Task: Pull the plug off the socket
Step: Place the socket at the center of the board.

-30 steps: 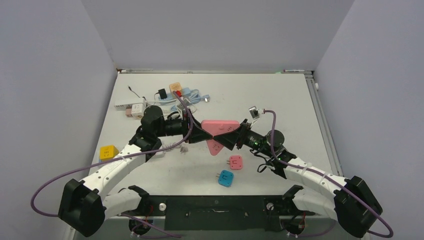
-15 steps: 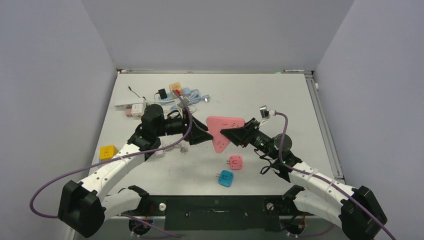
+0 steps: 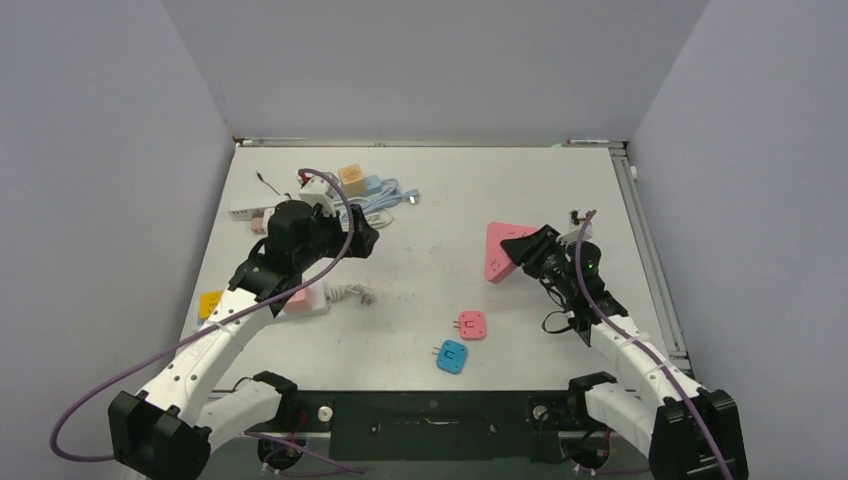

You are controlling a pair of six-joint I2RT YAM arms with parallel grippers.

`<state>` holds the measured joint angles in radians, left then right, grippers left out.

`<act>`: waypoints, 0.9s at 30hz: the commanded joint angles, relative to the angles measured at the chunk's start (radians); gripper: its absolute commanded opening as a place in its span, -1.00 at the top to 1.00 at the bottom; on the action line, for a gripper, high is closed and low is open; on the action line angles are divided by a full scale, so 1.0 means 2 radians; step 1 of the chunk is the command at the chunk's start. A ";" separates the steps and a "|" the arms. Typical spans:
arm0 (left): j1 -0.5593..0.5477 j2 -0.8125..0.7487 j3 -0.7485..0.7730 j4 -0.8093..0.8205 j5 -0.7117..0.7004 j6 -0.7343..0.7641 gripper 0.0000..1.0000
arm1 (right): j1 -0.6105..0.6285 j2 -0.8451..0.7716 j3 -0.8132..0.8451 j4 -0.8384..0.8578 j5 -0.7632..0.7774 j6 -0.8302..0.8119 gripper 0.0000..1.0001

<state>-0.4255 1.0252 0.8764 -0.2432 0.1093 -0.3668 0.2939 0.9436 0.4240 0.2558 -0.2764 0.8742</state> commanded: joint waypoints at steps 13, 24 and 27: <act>0.131 -0.038 -0.011 -0.134 -0.154 -0.004 -0.92 | -0.180 0.164 -0.009 0.072 -0.120 -0.021 0.86; 0.157 -0.003 -0.025 -0.177 -0.178 -0.022 -0.92 | -0.186 0.223 0.017 0.039 -0.076 -0.053 0.12; 0.158 0.014 -0.024 -0.184 -0.174 -0.020 -0.92 | -0.189 0.226 0.023 0.021 -0.067 -0.058 -0.23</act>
<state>-0.1177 1.0252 0.8230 -0.5880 -0.2214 -0.4034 -0.0700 1.3834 0.4309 0.3256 -0.4583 0.7967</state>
